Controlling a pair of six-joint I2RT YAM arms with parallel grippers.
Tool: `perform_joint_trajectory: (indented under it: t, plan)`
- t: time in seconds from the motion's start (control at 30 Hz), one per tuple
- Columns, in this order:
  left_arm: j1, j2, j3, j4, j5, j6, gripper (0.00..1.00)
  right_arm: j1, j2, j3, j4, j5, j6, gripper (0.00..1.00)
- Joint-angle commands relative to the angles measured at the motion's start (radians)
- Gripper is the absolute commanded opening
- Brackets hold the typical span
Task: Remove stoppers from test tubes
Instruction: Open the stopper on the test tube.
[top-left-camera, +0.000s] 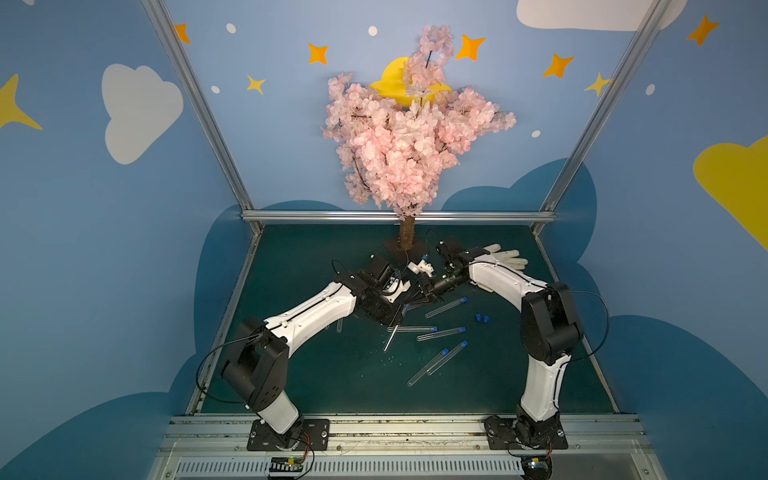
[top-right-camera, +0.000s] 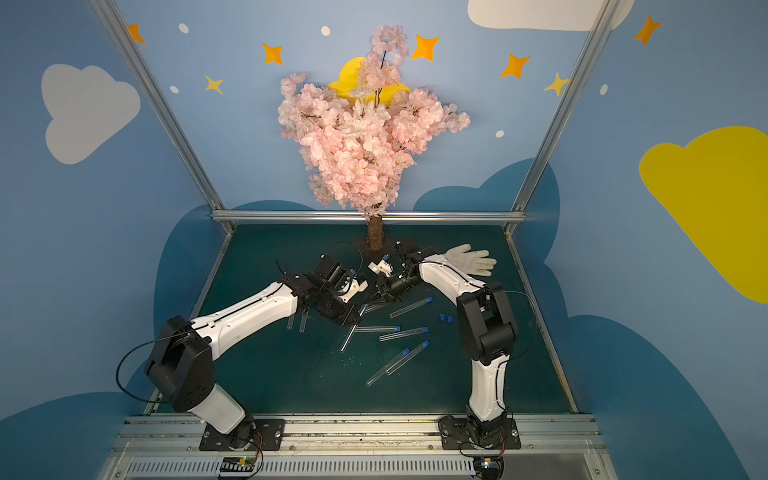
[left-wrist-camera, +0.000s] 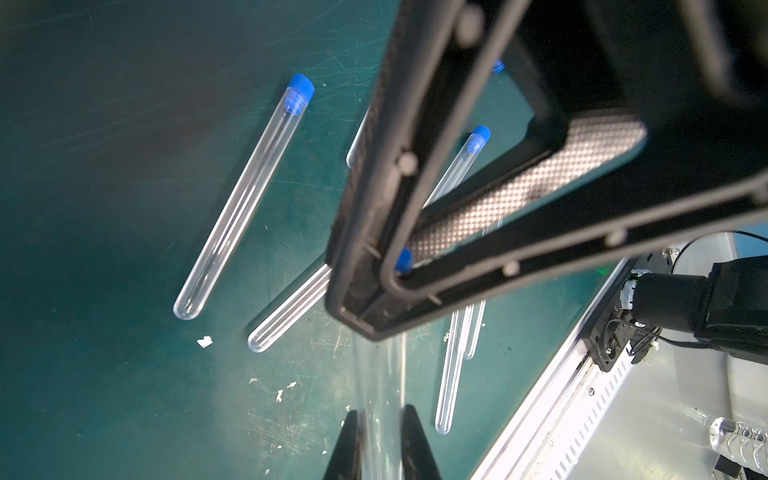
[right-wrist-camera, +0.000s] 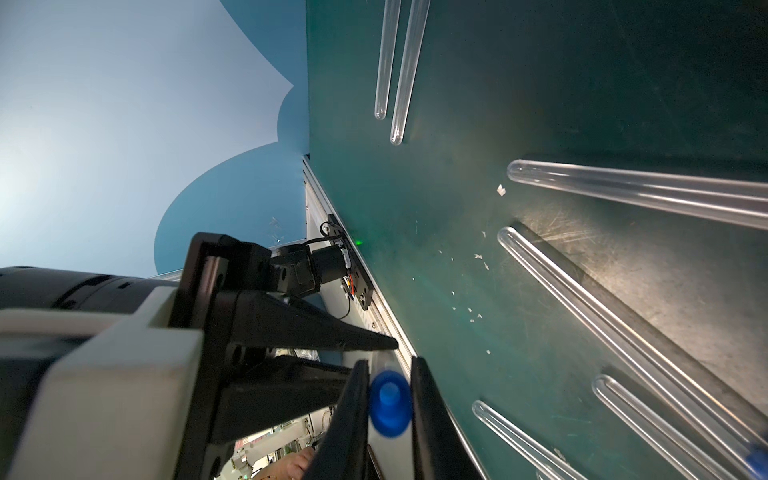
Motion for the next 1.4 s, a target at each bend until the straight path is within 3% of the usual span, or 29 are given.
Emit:
perform_joint_trajectory:
  t: [0.0, 0.6, 0.9, 1.37]
  plan:
    - [0.005, -0.026, -0.002, 0.005, 0.006, 0.005, 0.10, 0.005, 0.012, 0.022, -0.030, -0.019, -0.024, 0.16]
    - [0.011, -0.032, -0.017, 0.006, -0.013, 0.010, 0.10, -0.012, -0.013, 0.033, 0.002, -0.064, 0.000, 0.04]
    - [0.016, -0.031, -0.046, 0.003, -0.025, 0.016, 0.10, -0.017, 0.016, 0.126, -0.175, 0.048, -0.112, 0.01]
    - [0.020, -0.036, -0.093, -0.003, -0.036, 0.025, 0.09, -0.029, 0.023, 0.157, -0.210, 0.093, -0.117, 0.00]
